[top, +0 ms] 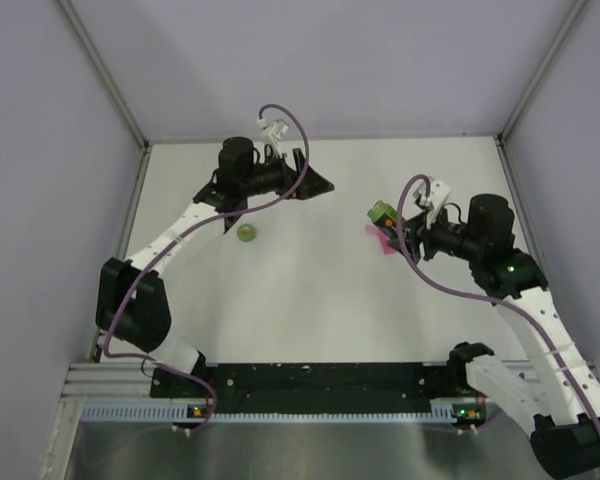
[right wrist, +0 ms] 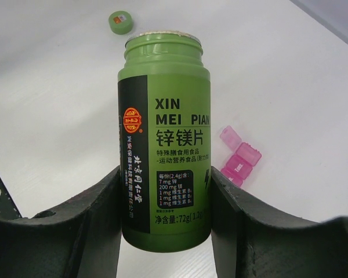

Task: Sort the pills into containers
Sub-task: Pick up the pill container at the center of the board.

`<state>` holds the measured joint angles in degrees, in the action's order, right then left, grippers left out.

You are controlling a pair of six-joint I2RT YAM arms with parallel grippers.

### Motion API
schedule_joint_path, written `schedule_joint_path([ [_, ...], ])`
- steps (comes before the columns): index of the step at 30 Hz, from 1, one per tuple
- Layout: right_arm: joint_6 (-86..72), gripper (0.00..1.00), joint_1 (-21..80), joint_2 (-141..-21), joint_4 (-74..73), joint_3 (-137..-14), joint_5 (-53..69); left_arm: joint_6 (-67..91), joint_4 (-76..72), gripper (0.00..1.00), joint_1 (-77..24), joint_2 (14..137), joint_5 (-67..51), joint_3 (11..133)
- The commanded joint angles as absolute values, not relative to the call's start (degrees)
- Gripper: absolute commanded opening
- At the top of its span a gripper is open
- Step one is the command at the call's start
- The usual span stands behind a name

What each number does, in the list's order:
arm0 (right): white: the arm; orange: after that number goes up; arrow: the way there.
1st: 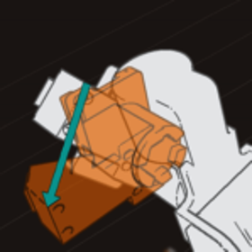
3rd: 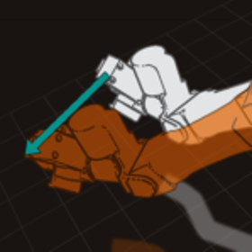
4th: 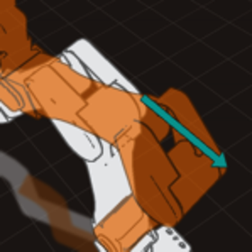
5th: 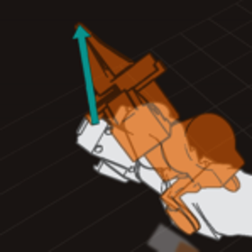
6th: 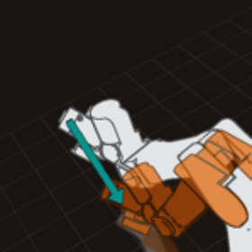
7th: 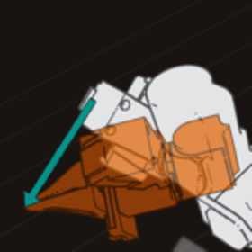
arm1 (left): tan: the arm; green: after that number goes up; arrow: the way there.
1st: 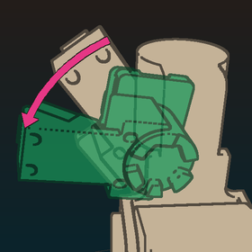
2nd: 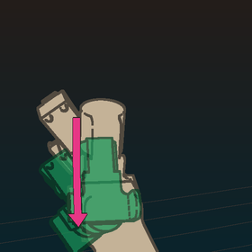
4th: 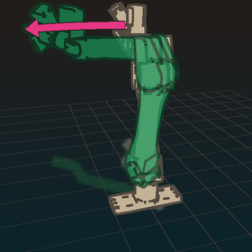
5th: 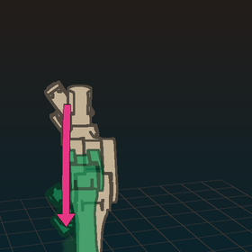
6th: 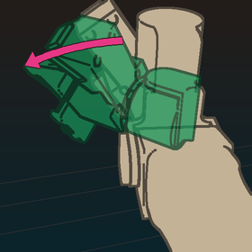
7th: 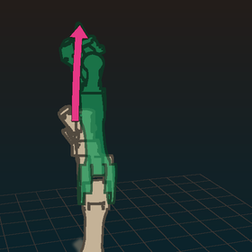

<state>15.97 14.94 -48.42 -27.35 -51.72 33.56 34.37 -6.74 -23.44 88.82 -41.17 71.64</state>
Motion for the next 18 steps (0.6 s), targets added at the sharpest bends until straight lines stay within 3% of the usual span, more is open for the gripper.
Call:
schedule_joint_path([
  [1,13.8,0.00,13.5,-47.5,-23.1,-53.4,32.2,30.7,1.9,0.95,-24.1,93.4,-31.8,75.6],
  [18,12.0,0.00,9.2,-46.8,-21.5,-52.8,30.0,40.5,14.5,0.70,-30.8,122.2,-25.2,97.5],
])
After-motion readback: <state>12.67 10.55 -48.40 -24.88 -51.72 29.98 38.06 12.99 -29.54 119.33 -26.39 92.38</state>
